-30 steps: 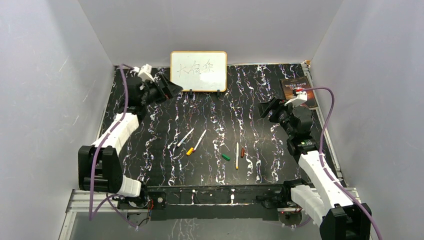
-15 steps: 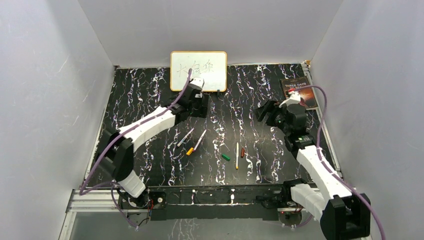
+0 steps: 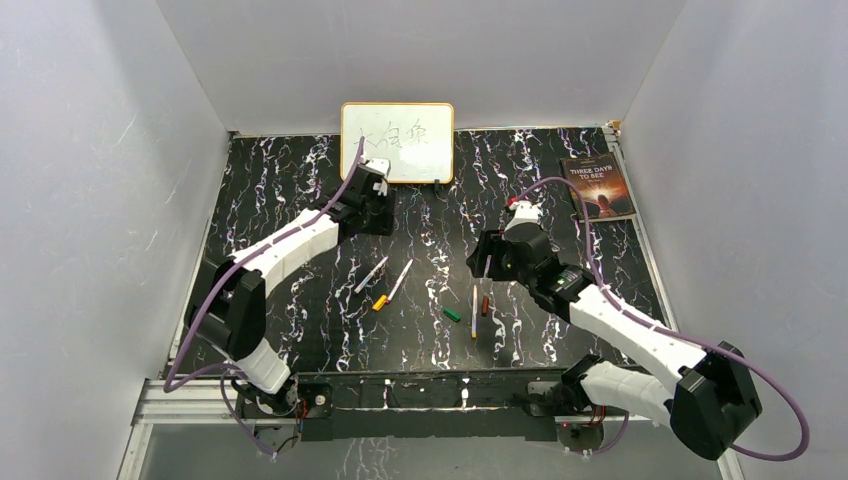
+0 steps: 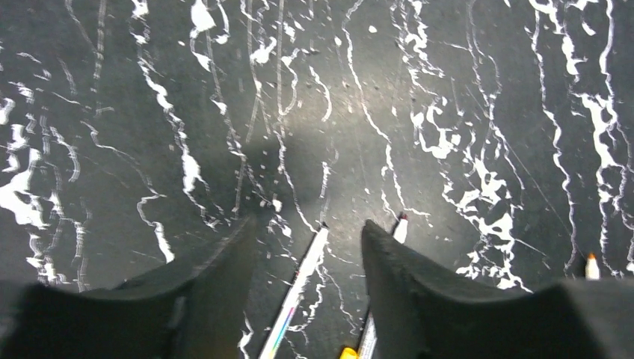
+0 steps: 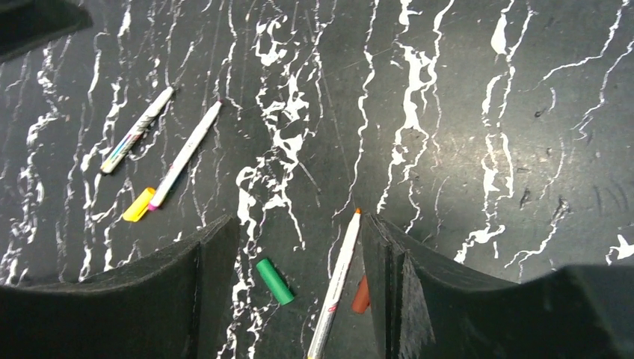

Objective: Insert the pens into the pen caps

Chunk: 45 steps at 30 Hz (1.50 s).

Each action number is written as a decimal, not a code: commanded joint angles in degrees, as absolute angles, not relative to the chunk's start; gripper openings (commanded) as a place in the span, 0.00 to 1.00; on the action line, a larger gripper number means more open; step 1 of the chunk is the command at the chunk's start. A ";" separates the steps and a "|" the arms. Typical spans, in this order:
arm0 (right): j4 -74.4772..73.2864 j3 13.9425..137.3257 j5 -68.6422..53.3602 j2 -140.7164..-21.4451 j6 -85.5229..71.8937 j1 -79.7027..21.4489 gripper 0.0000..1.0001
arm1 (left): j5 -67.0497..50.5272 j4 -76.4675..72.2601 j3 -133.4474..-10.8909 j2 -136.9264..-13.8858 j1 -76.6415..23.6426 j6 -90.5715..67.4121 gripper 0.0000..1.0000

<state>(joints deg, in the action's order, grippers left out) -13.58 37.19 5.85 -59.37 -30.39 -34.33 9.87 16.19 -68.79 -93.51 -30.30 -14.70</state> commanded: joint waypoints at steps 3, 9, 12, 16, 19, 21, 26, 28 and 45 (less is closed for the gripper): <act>-11.78 42.06 11.93 -62.54 -28.92 -34.57 0.68 | 4.02 11.92 -60.96 -86.68 -34.96 -14.54 0.49; -10.07 42.13 11.64 -63.43 -28.54 -34.52 0.70 | 4.58 9.39 -57.01 -86.45 -37.34 -15.48 0.52; -9.57 41.59 10.75 -64.06 -29.09 -34.53 0.71 | 6.16 9.29 -56.42 -87.77 -39.09 -15.48 0.54; -9.86 41.32 10.34 -64.19 -29.65 -34.54 0.71 | 7.79 9.43 -55.85 -90.06 -41.23 -16.13 0.55; -10.25 41.05 11.15 -63.03 -29.88 -34.53 0.71 | 9.38 9.74 -55.26 -90.48 -42.18 -16.68 0.53; -10.58 40.96 11.47 -62.36 -29.73 -34.50 0.72 | 8.77 9.08 -54.33 -90.28 -42.43 -16.53 0.52; -11.40 41.18 12.36 -62.11 -28.69 -34.52 0.72 | 9.57 10.22 -53.24 -90.74 -42.45 -17.73 0.52; -11.51 41.14 12.47 -62.20 -28.64 -34.47 0.72 | 9.71 11.18 -52.88 -91.26 -42.45 -18.17 0.54; -11.60 40.17 12.91 -60.87 -29.75 -34.54 0.72 | 5.43 10.66 -50.63 -94.32 -43.47 -18.90 0.38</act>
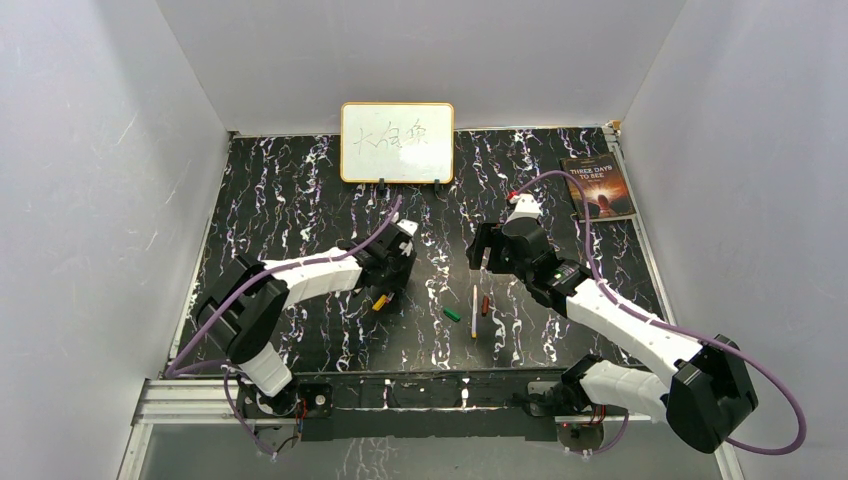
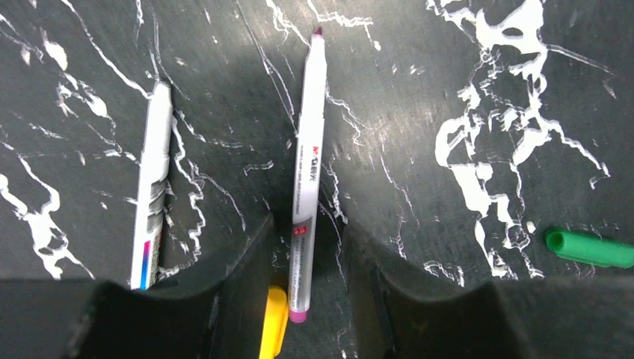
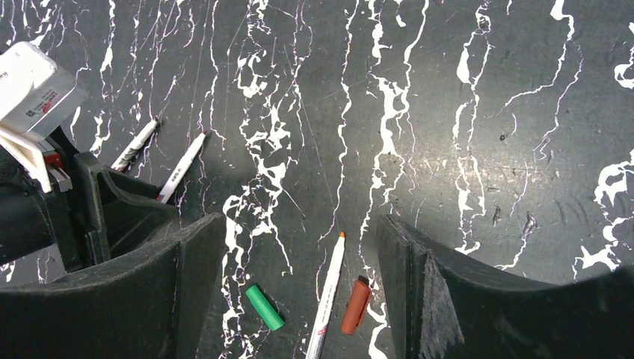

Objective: Insert the pens into the pen caps

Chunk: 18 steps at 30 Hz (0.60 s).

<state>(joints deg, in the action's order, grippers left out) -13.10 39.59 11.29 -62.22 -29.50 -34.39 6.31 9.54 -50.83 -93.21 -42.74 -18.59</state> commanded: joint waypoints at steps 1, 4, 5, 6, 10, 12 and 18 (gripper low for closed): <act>-11.59 40.24 12.98 -60.93 -29.71 -34.56 0.72 | 5.77 10.84 -50.55 -94.69 -43.69 -18.90 0.38; -11.60 40.34 13.18 -61.13 -29.54 -34.54 0.72 | 7.39 11.44 -50.30 -95.48 -44.44 -19.06 0.36; -11.60 40.34 13.16 -61.23 -29.49 -34.48 0.72 | 7.87 11.67 -50.32 -95.72 -44.59 -19.12 0.35; -11.60 40.42 13.21 -61.30 -29.45 -34.51 0.72 | 8.68 11.98 -50.40 -96.01 -44.74 -19.26 0.33; -11.65 40.43 13.40 -61.43 -29.44 -34.54 0.72 | 10.52 12.81 -50.36 -96.19 -44.89 -19.89 0.16; -11.68 40.35 13.71 -61.31 -29.44 -34.49 0.73 | 10.16 12.64 -50.29 -95.90 -44.91 -19.82 0.04; -8.05 40.13 6.39 -61.51 -31.58 -34.52 0.73 | 6.68 3.03 -48.65 -88.43 -44.91 -18.99 0.00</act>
